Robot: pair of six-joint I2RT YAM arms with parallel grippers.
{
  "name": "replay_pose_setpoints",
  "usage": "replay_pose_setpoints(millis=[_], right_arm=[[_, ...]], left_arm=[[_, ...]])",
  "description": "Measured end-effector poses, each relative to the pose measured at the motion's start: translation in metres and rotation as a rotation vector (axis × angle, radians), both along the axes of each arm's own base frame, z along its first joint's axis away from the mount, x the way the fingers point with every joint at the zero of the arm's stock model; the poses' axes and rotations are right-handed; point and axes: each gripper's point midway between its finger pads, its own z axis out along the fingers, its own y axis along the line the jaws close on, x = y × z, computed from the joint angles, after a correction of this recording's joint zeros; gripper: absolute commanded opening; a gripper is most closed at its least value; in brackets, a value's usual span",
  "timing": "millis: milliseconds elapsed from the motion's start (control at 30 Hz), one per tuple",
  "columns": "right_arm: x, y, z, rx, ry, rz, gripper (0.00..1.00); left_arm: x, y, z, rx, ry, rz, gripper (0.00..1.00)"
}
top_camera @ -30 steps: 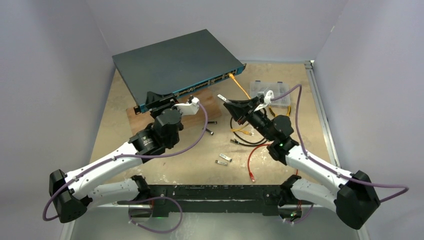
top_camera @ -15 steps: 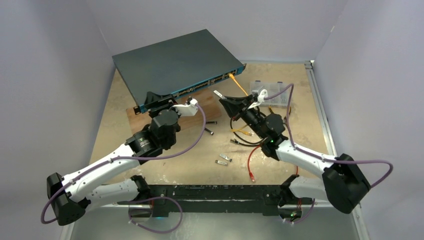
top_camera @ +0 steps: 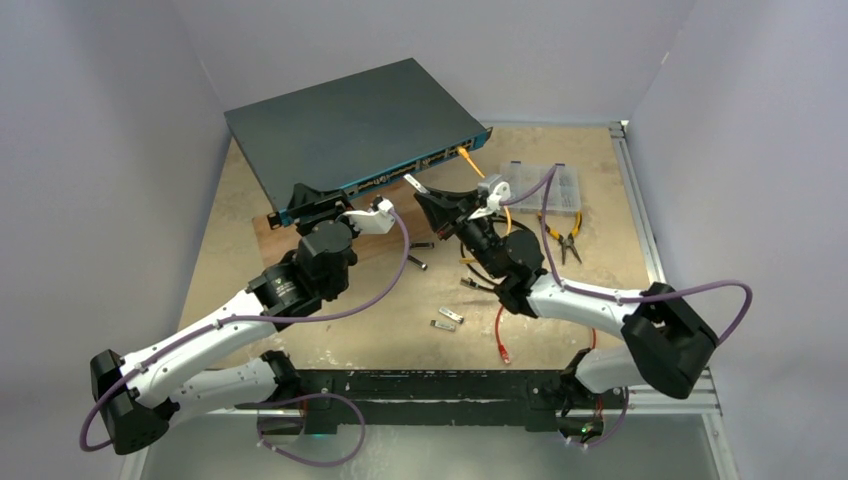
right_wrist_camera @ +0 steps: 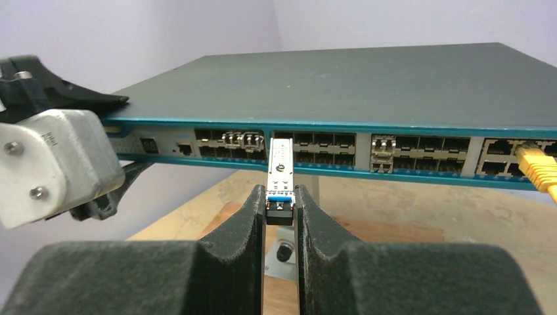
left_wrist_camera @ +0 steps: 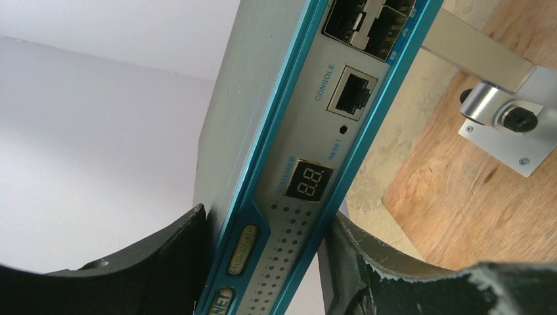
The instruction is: Insert the plug into the switch port
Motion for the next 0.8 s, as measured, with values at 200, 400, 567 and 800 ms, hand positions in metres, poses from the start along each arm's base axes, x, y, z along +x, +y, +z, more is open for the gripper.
replay_pose_setpoints(millis=[200, 400, 567, 800], right_arm=[[0.011, 0.004, -0.001, -0.008, -0.009, -0.050, 0.00], [0.014, 0.012, -0.011, -0.036, -0.006, -0.064, 0.00], [0.017, 0.016, -0.013, -0.043, -0.009, -0.077, 0.00], [0.021, 0.015, -0.007, -0.035, -0.018, -0.108, 0.00]], left_arm=[[0.000, 0.000, 0.000, -0.002, -0.001, -0.001, 0.00], [0.000, 0.000, 0.000, -0.002, -0.001, -0.003, 0.00], [0.000, 0.000, 0.000, -0.004, -0.001, -0.004, 0.00], [0.000, 0.000, 0.001, -0.009, -0.002, -0.012, 0.00]])
